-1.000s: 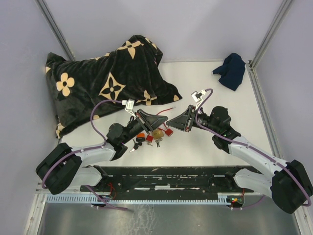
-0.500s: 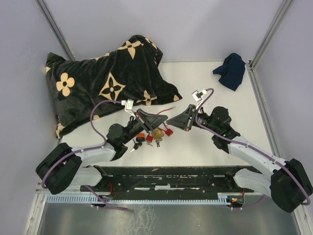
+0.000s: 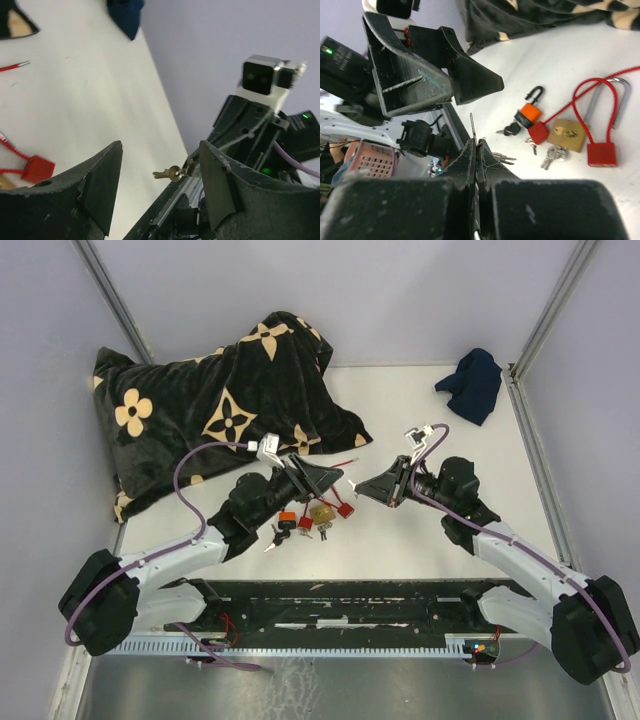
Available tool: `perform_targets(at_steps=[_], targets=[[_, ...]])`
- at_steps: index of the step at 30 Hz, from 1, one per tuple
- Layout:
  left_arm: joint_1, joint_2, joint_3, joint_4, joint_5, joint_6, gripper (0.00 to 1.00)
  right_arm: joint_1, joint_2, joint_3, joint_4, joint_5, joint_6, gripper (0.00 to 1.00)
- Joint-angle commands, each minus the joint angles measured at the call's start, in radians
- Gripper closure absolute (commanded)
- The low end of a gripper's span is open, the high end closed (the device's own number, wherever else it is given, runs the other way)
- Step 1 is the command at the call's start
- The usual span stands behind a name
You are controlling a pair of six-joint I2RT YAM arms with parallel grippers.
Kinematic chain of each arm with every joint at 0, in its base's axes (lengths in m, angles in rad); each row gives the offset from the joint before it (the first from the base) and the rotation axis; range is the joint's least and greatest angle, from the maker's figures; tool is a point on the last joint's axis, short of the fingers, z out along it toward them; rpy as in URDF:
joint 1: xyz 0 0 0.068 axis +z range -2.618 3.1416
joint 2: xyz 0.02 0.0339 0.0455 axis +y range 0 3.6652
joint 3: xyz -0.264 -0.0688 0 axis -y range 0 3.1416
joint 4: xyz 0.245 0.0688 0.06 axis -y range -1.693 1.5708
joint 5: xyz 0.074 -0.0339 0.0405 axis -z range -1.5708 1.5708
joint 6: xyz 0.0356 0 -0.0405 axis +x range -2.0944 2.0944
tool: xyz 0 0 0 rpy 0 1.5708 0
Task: Unlock with the key
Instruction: Adjust the key, then pick up the lock from the center of the board.
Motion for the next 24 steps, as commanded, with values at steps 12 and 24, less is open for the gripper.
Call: perform_targets(at_steps=[12, 24], targets=[[-0.034, 0.405, 0.670, -1.225, -0.166, -0.029, 0.28, -0.051, -0.151, -0.068, -0.391, 0.391, -0.302, 0.99], [-0.065, 0.911, 1.216, -1.716, -0.193, -0.072, 0.28, -0.025, -0.295, -0.136, -0.484, 0.582, -0.332, 0.99]])
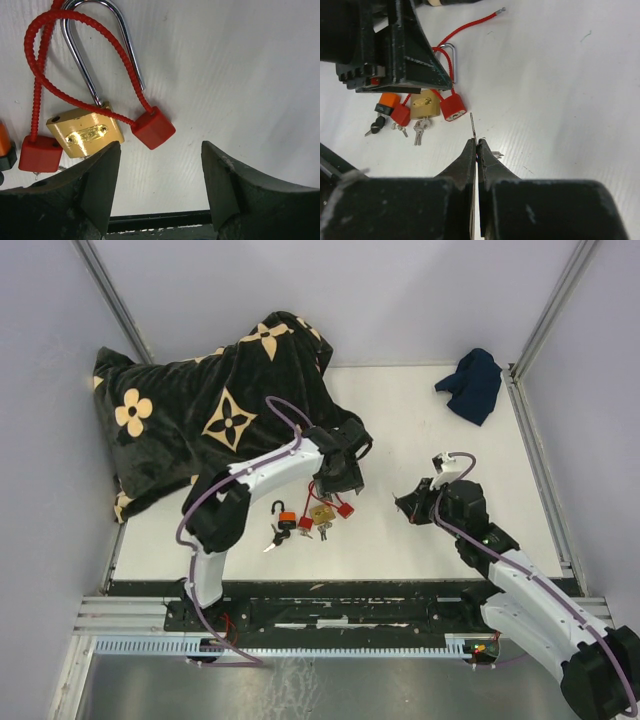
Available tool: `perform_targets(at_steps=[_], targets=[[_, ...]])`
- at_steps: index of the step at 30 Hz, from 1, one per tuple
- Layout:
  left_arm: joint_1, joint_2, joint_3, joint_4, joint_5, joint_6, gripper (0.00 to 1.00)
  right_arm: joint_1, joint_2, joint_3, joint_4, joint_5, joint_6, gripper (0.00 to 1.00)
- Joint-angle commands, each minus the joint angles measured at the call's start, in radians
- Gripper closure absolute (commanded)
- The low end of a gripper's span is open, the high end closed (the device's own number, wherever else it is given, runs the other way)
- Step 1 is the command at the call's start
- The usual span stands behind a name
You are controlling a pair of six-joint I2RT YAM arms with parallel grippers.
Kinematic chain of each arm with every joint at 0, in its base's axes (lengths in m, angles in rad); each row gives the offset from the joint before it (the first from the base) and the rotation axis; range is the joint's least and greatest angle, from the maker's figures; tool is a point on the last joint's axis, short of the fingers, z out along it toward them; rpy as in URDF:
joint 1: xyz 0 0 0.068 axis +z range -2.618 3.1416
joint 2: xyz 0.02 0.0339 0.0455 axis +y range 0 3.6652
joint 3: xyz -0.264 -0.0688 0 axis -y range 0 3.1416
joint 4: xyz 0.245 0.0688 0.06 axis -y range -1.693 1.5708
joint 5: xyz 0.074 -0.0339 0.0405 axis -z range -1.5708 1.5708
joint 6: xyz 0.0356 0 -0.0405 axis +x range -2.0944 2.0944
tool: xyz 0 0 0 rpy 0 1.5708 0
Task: Unlock with the key
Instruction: Pick up the lock from the center of the board.
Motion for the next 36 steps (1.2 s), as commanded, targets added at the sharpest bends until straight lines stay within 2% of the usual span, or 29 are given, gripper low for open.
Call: perform_targets(at_steps=[1, 6, 14, 26, 30, 36], targets=[[-0.013, 0.148, 0.202, -0.249, -0.032, -0.052, 0.28, 0.025, -0.044, -0.012, -0.010, 0.099, -0.031, 0.99], [-0.016, 0.227, 0.270, -0.304, -0.013, -0.093, 0.28, 0.067, -0.059, -0.018, -0.006, 0.138, -0.042, 0.99], [-0.027, 0.270, 0.284, -0.260, 0.007, -0.119, 0.29, 0.093, -0.082, -0.032, -0.009, 0.160, -0.049, 0.99], [-0.028, 0.306, 0.285, -0.224, 0.006, -0.129, 0.46, 0.107, -0.082, -0.041, 0.003, 0.164, -0.051, 0.99], [-0.026, 0.309, 0.257, -0.213, 0.004, -0.135, 0.46, 0.108, -0.079, -0.043, 0.007, 0.159, -0.053, 0.99], [-0.012, 0.277, 0.134, -0.133, 0.027, -0.152, 0.41, 0.107, -0.070, -0.047, 0.022, 0.146, -0.053, 0.99]])
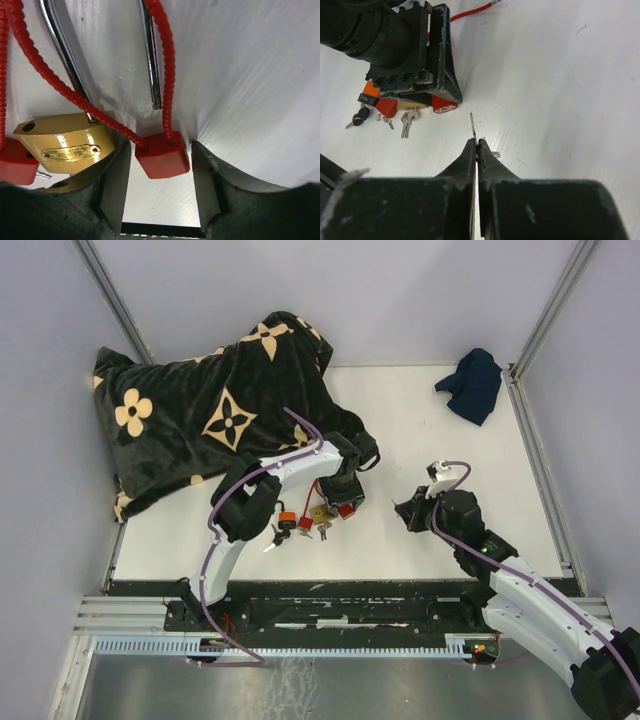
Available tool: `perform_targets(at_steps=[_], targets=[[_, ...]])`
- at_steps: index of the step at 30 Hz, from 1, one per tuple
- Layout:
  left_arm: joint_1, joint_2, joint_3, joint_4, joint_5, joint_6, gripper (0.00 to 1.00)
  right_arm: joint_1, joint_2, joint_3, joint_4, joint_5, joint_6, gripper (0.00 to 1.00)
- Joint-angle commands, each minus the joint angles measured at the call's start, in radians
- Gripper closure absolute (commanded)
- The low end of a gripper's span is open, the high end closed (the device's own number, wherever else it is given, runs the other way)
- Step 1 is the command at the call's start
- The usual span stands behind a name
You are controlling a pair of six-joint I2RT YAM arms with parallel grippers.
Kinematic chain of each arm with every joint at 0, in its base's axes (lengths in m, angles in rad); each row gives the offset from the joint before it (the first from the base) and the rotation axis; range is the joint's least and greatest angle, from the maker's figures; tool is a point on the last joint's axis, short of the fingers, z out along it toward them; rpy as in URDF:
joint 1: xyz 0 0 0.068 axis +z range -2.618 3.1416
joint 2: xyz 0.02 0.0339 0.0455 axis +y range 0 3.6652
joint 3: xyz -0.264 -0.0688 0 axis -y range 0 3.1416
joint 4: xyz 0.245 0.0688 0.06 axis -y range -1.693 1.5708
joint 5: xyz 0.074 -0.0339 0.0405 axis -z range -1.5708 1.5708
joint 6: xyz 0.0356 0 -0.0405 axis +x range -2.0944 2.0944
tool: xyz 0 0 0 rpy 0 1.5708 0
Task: Unlock with the key
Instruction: Pick up the lock from the center of the board.
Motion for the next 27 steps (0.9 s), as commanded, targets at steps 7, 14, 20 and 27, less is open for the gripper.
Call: perform_targets(at_steps=[7, 14, 20, 27], targets=[[0.018, -0.022, -0.153, 0.128, 0.029, -0.059, 0.45, 0.005, 0.007, 0.002, 0.050, 0.000, -0.015, 0.99], [0.028, -0.060, -0.227, 0.197, 0.024, -0.058, 0.60, 0.006, 0.018, 0.005, 0.057, -0.027, -0.013, 0.99], [0.047, -0.146, -0.292, 0.264, 0.064, -0.060, 0.85, 0.008, 0.051, 0.036, 0.076, -0.114, -0.007, 0.98], [0.067, -0.281, -0.327, 0.339, 0.130, -0.058, 0.97, 0.012, 0.107, 0.100, 0.073, -0.215, 0.025, 0.98]])
